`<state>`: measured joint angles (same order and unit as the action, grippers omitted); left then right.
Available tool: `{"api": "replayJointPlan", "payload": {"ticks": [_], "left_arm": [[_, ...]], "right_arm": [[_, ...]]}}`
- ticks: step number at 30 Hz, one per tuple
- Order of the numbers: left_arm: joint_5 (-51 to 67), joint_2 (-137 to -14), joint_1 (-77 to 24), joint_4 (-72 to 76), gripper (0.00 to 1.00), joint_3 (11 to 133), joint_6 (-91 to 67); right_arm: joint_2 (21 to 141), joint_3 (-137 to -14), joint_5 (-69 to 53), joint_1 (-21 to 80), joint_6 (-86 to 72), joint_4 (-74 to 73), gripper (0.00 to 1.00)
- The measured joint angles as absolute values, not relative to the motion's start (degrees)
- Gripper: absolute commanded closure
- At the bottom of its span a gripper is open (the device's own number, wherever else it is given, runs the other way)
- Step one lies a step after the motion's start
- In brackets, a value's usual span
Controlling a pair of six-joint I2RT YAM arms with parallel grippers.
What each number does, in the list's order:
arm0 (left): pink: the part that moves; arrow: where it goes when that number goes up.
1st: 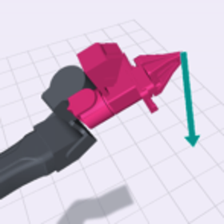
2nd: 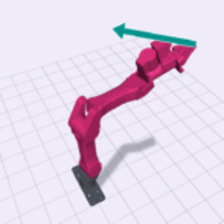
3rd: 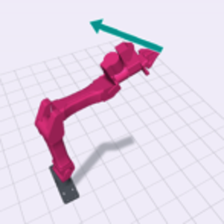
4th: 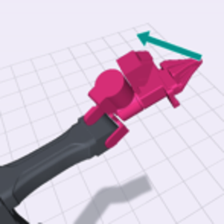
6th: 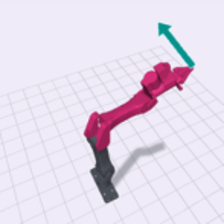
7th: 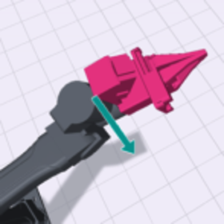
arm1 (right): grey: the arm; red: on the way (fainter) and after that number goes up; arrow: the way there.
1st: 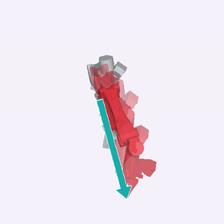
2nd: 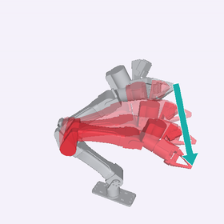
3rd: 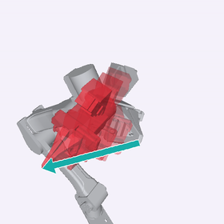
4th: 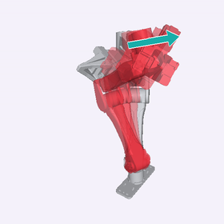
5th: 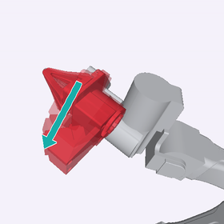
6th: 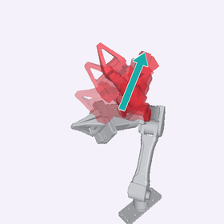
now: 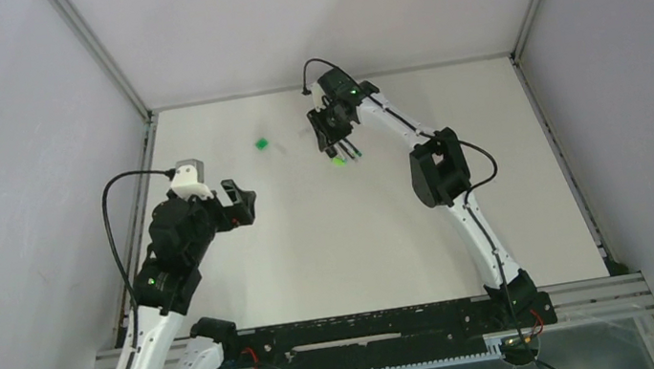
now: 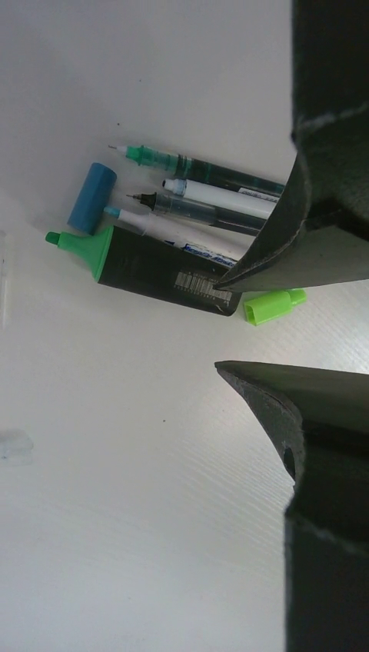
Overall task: Insert the pens into the pen caps
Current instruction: Pick up the pen from the center of the board.
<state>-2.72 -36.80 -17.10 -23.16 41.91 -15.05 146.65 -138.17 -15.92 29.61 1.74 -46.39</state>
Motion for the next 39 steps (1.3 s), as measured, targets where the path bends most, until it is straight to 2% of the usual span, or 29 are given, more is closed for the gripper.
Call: {"api": "replayJointPlan", "payload": {"ticks": [9, 39], "left_arm": [[1.4, -38.9, -15.7, -21.7, 0.11, 41.6, -15.7], [6.9, -40.6, -12.9, -20.8, 0.12, 41.6, -17.1]], "right_arm": [[148.1, -138.2, -15.1, 29.5, 1.7, -46.0, 0.55], [150.3, -139.3, -8.4, 30.7, 2.5, -44.3, 0.56]]}}
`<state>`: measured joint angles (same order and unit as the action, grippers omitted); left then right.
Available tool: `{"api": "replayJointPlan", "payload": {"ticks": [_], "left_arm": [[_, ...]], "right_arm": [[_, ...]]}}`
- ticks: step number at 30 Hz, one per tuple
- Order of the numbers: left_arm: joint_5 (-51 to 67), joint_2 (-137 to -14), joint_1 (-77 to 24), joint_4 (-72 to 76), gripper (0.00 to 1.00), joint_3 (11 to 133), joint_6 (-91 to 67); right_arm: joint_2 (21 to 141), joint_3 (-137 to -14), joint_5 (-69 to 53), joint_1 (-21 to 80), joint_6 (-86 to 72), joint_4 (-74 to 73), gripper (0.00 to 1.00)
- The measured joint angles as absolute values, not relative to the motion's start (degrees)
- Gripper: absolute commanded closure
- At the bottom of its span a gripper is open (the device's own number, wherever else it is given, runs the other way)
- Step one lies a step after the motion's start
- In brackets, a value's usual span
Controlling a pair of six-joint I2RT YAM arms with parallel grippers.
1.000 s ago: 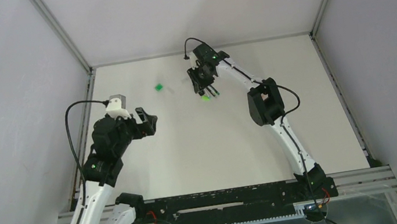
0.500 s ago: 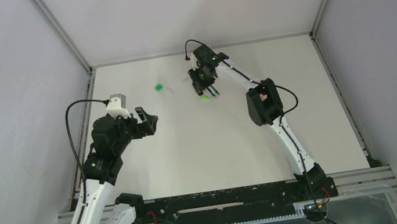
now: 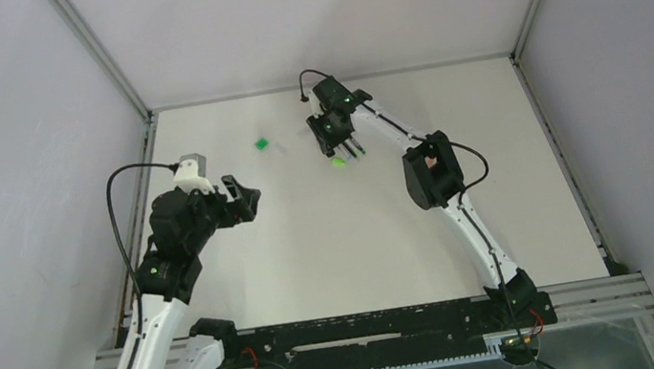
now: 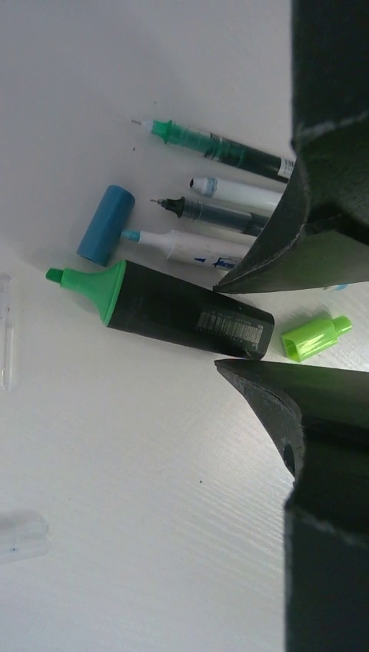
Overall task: Insert the pens into the pen caps
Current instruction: Pick up the pen from the center of the board.
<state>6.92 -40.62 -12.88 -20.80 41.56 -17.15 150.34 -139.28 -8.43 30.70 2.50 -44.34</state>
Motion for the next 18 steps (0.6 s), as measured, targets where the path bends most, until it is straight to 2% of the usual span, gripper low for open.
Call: {"api": "replayJointPlan", "payload": {"ticks": [7, 12, 18], "left_arm": [[7.9, -40.6, -12.4, -20.7, 0.13, 41.6, -17.3], [8.0, -40.6, -12.3, -20.6, 0.12, 41.6, -17.6], [8.3, -40.6, -12.2, -20.6, 0.13, 41.6, -17.6]], "right_arm": [[150.8, -139.3, -7.6, 31.2, 3.4, -44.3, 0.58], [150.8, -139.3, -7.5, 31.4, 4.0, -44.3, 0.74], [150.8, -139.3, -7.4, 31.6, 4.4, -44.3, 0.79]]}}
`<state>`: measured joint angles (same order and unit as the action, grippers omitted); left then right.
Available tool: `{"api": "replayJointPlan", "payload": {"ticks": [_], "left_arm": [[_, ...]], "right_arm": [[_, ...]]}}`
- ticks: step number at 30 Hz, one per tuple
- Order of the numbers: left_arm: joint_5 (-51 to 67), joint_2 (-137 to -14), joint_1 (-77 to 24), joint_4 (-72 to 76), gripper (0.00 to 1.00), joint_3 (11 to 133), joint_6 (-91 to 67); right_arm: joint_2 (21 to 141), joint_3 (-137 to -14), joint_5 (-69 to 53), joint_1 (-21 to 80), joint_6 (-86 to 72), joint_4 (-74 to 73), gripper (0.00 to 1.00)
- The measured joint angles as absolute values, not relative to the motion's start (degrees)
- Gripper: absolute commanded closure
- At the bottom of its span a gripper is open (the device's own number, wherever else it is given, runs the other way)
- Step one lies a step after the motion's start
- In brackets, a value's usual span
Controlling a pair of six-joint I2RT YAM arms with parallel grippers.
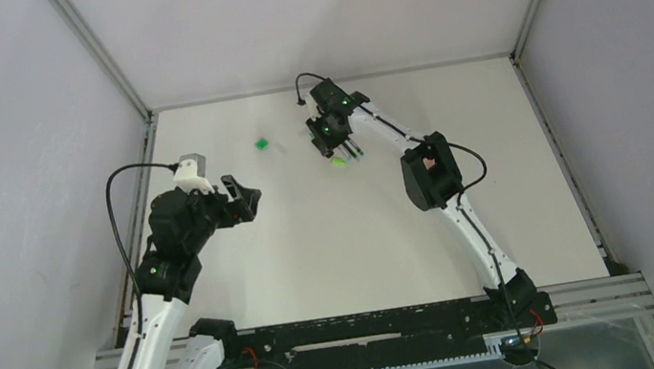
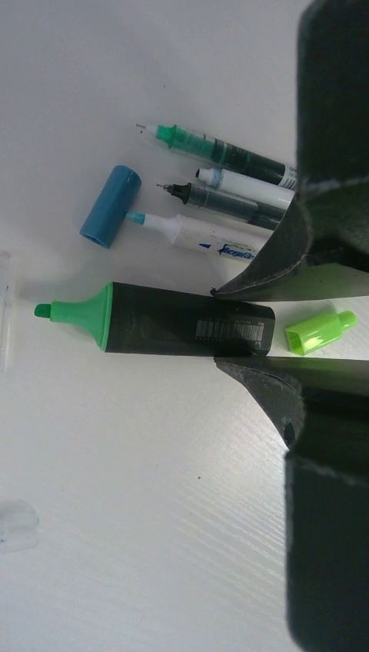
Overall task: Insert the pens into the pen caps
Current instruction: Pick up the pen from the center of the board.
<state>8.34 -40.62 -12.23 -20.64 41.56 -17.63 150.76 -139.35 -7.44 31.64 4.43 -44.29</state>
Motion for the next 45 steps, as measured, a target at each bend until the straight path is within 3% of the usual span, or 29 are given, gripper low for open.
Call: {"api": "replayJointPlan", "payload": {"ticks": [18, 28, 35, 45], "left_arm": [[10.9, -39.6, -12.2, -18.8, 0.13, 39.4, -19.9], [18.0, -39.9, -12.9, 5.6, 0.15, 19.4, -44.9], [10.2, -43.3, -21.8, 17.9, 0.15, 14.7, -57.1], [-2.7, -61.4, -29.5, 28.9, 0.19, 14.7, -68.1]], "right_arm": [[140.4, -122.4, -19.5, 32.6, 3.4, -44.0, 0.84], [126.0, -104.9, -28.2, 32.0, 3.0, -41.3, 0.85], [120.2, -94.1, -32.6, 30.9, 2.9, -38.1, 0.86], [120.1, -87.5, -38.2, 30.3, 1.8, -34.2, 0.86]]}}
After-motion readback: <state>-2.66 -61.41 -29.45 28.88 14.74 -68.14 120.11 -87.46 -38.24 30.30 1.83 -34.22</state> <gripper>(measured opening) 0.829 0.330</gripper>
